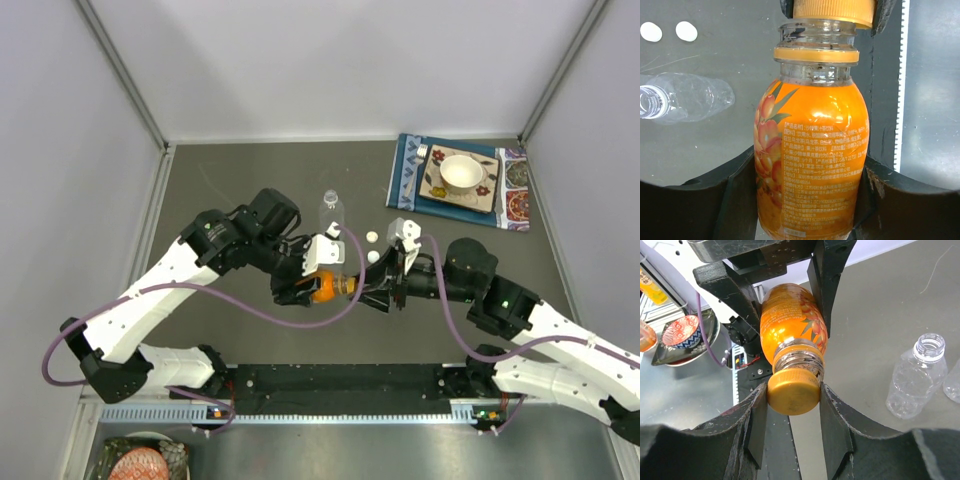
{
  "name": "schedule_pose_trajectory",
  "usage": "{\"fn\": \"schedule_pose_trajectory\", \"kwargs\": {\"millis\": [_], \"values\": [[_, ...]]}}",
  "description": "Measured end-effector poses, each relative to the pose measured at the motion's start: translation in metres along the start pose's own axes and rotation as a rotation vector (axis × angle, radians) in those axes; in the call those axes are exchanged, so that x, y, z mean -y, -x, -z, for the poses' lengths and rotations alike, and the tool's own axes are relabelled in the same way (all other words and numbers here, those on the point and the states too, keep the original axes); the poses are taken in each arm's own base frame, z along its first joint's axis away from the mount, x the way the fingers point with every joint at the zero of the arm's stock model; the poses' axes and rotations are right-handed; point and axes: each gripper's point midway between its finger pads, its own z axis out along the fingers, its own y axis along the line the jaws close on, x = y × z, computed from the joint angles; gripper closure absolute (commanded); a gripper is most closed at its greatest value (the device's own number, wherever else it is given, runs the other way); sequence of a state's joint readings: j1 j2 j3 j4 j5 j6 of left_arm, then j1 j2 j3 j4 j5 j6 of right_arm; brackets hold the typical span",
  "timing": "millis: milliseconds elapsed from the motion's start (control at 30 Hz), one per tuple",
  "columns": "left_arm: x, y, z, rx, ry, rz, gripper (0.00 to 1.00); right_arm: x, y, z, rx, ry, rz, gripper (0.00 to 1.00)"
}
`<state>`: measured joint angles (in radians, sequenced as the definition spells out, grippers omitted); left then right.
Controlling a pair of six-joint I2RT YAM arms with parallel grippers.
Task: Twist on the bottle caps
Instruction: Screw the bottle cap onto the plastic bottle.
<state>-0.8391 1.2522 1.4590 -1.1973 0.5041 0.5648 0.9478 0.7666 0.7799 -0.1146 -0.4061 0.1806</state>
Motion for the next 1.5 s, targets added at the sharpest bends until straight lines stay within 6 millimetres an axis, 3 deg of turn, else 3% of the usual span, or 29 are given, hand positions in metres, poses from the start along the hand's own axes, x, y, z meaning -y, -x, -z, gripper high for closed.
{"fn": "schedule_pose_trajectory", "kwargs": {"millis": [800, 1133, 1500], "values": [[0.008, 0.0, 0.0, 0.008, -0.04, -0.001, 0.61, -0.002, 0.017, -0.001, 0.059, 0.046, -0.023, 0.61], [0.008, 0.0, 0.001, 0.004, -0.042, 0.002, 0.62, -0.002, 0.004, -0.003, 0.035, 0.058, -0.046, 0.61], [0.01, 0.003, 0.006, 0.008, -0.039, 0.008, 0.62, -0.006, 0.01, -0.007, 0.07, 0.085, -0.061, 0.61]]}}
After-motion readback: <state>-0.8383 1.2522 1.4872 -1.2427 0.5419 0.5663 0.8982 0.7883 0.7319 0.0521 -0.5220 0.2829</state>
